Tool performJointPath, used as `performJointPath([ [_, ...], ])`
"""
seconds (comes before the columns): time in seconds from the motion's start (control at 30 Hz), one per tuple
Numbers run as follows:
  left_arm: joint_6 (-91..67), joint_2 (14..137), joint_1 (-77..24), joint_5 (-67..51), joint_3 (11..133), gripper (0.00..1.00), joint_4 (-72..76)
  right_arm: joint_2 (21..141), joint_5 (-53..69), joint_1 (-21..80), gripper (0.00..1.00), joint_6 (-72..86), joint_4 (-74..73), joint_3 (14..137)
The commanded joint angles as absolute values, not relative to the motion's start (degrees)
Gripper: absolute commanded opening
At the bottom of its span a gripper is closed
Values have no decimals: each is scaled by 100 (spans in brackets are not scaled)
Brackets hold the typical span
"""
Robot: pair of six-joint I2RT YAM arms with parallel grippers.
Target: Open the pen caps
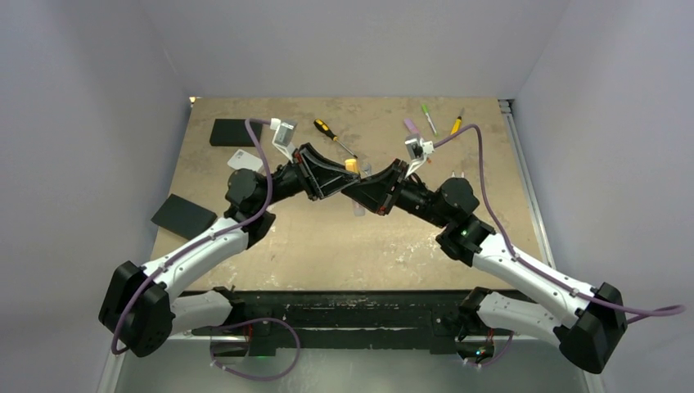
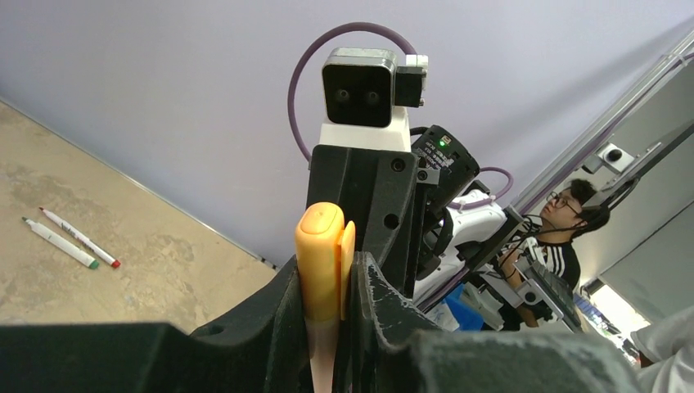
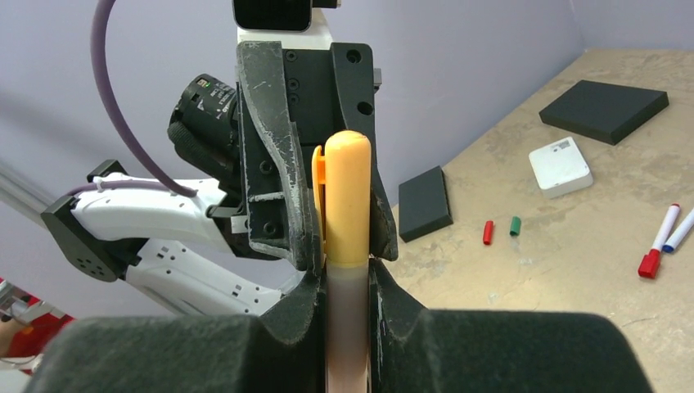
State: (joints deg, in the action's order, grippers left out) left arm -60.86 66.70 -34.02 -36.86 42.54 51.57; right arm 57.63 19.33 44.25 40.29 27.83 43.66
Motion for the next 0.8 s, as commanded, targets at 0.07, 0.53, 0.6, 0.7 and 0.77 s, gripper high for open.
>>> performJointPath([
  [0.07, -6250, 6715, -3400, -3541, 4457, 0, 5750, 5714, 1851, 4394, 0, 3975, 2904, 4297],
  [0.53, -7929, 7349, -1969, -2584, 5104, 0, 7266, 5243, 1882, 4403, 0, 4249, 2783, 3651],
  [0.6, -7858, 7407, -1969, -2583, 5171, 0, 7261, 5179, 1757, 4403, 0, 4231, 2689, 3701],
  [0.7, -7135, 7202, -1969, -2709, 5328, 0, 5855, 5131, 818, 4403, 0, 3982, 1617, 4118],
  [0.77, -6020, 6881, -1977, -2681, 5436, 0, 4238, 5360, -338, 4403, 0, 3699, 223, 4773],
])
